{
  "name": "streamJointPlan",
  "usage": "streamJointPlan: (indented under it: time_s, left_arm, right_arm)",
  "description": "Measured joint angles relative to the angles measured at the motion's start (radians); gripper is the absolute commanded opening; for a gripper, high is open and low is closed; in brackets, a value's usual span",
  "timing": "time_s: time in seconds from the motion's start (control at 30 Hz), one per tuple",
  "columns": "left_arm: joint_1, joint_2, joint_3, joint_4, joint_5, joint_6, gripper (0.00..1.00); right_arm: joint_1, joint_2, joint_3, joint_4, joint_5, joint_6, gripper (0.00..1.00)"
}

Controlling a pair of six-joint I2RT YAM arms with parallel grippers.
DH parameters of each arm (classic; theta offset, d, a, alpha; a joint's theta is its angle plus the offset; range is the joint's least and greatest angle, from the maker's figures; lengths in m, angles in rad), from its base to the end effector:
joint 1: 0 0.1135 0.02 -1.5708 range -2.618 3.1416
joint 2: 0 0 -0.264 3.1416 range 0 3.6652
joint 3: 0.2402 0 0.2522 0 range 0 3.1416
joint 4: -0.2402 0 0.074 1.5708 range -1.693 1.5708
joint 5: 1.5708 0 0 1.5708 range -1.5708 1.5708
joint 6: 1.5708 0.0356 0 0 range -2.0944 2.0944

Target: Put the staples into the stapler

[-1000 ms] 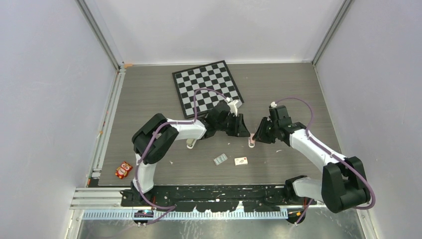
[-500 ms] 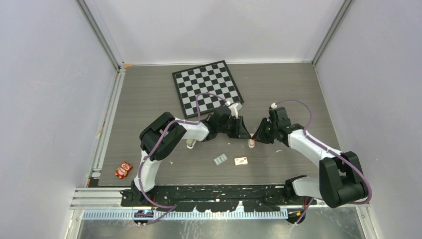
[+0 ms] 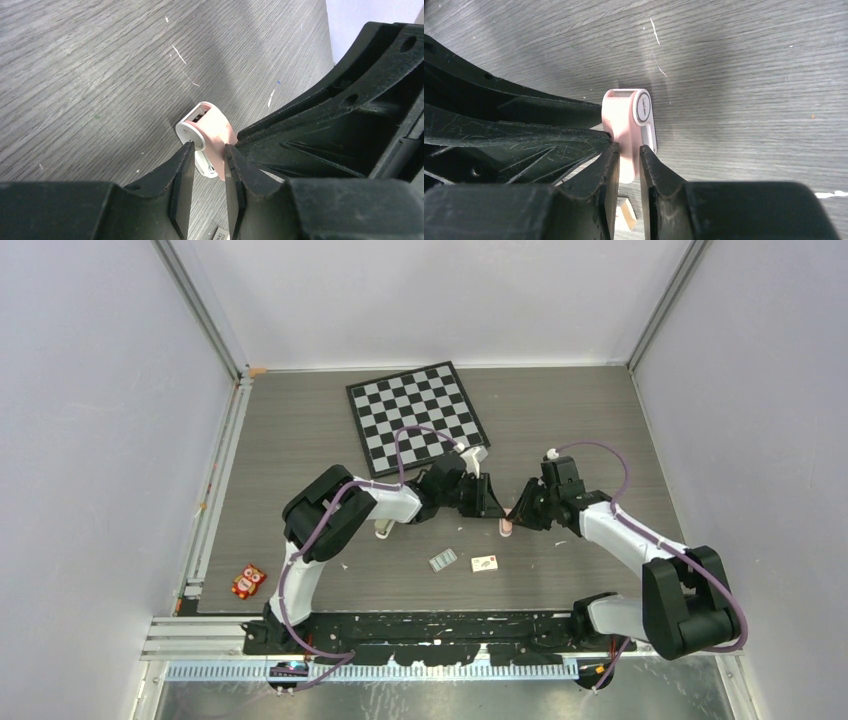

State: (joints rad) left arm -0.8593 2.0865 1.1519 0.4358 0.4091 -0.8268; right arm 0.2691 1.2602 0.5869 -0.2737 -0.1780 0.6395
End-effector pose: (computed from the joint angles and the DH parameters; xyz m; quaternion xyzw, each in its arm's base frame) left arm 0.2750 -0.3407 0.1308 0.1174 0.8400 -0.4895 0.2022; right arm 0.2219 0.0677 0.1705 0.1478 0.9368 0.2101 0.2375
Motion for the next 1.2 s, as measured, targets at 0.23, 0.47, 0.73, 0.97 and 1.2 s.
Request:
streamJointPlan:
  time_s: [0.23, 0.47, 0.73, 0.97, 1.2]
  left_arm:
    - [-0.010, -0.093, 0.064, -0.242, -0.067, 0.108, 0.80]
    - [-0.011, -0.473, 0.096, -0.572, -0.254, 0.271, 1.00]
    - [-0.011, -1.012, 0.034, -0.747, -0.444, 0.363, 1.00]
    - [-0.011, -1.352, -0.133, -0.865, -0.505, 0.361, 1.00]
    - [-0.011, -1.497, -0.253, -0.959, -0.531, 0.337, 1.00]
  right_arm:
    - [0.004, -0.080, 0.138, -0.223, 0.025, -0.048, 0.70]
    - [0.004, -0.343, 0.324, -0.411, 0.087, -0.127, 1.00]
    - [0.004, -0.599, 0.426, -0.583, 0.169, -0.144, 1.00]
    - [0.004, -0.739, 0.426, -0.653, 0.176, -0.136, 1.00]
    - [0.004, -0.737, 0.426, -0.699, 0.174, -0.135, 0.99]
